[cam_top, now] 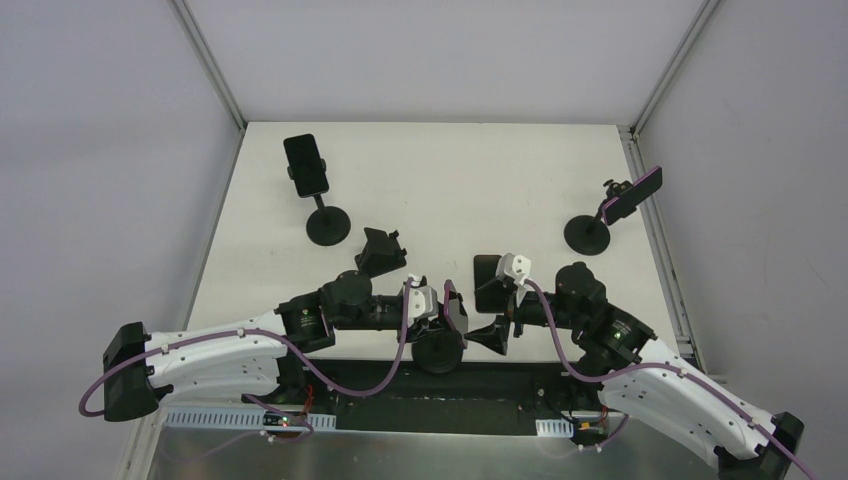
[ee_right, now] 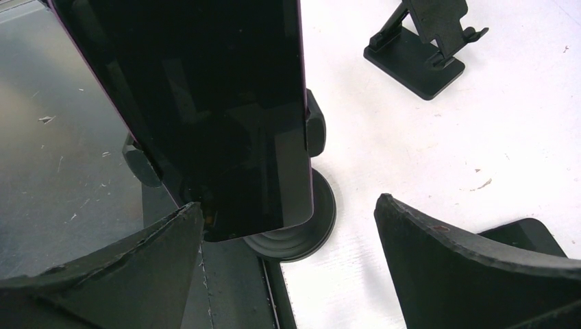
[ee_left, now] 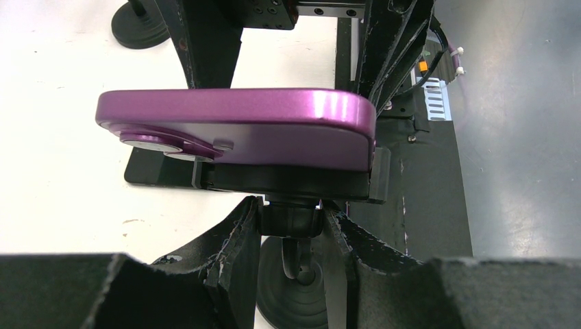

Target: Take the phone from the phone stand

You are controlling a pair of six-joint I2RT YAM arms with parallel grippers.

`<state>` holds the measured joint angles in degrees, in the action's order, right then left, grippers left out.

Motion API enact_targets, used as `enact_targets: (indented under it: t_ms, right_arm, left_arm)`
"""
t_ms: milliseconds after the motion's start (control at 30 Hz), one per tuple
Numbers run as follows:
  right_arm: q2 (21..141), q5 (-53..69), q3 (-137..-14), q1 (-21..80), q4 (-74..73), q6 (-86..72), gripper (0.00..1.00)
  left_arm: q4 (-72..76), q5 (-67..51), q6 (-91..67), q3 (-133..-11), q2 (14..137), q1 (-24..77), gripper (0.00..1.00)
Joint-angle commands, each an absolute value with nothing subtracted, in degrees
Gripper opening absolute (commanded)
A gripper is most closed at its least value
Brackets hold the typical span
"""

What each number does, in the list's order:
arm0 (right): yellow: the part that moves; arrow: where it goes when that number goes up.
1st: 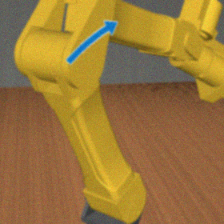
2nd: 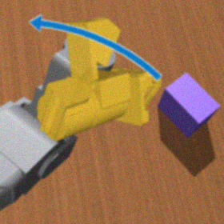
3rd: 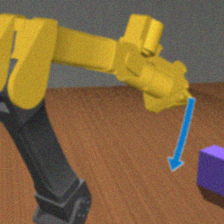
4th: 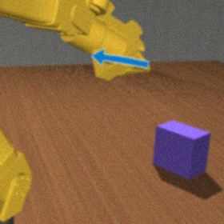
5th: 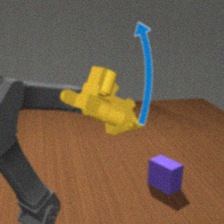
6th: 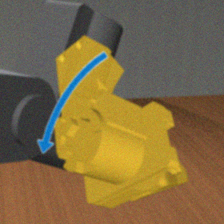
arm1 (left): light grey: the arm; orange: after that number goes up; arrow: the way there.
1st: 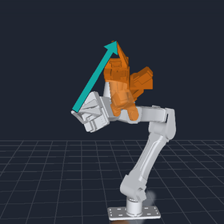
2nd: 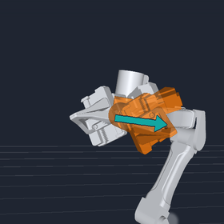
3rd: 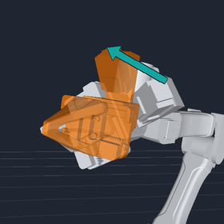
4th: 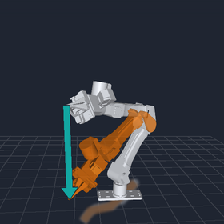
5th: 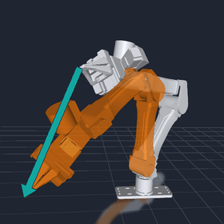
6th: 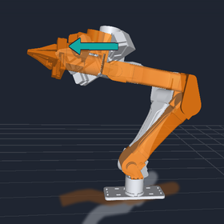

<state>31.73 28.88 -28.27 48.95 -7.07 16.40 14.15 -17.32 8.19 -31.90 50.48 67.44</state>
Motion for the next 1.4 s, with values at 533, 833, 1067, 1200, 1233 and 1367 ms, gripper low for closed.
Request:
enact_targets:
  t_ms: [533, 833, 1067, 1200, 1233, 1367]
  right_arm:
    - [32.2, 27.18, -29.95, 48.89, -5.2, 13.47, 0.99]
    - [33.55, 27.51, -33.63, 48.89, -5.96, 5.14, 0.99]
    - [38.03, 27.87, -41.81, 48.79, -16.75, 5.63, 0.99]
    - [35.38, 29.81, -38.94, 48.84, -12.85, 10.11, 0.99]
    - [34.68, 30.13, -38.19, 48.8, -11.9, 11.54, 0.99]
    - [33.04, 29.98, -37.27, 48.85, -11.03, 17.14, 0.99]
  left_arm:
    - [14.11, -18.17, 10.75, -30.34, 48.78, 67.41, 0.0]
    - [14.23, -19.14, 13.54, -29.07, 47.22, 67.47, 0.0]
    - [14.24, -20.08, 14.74, -28.26, 45.92, 67.47, 0.0]
    - [14.18, -19.98, 14.48, -28.39, 46.25, 67.42, 0.0]
    - [14.22, -19.92, 14.38, -28.43, 46.39, 67.41, 0.0]
    - [14.15, -19.0, 14.08, -28.71, 46.95, 67.43, 0.0]
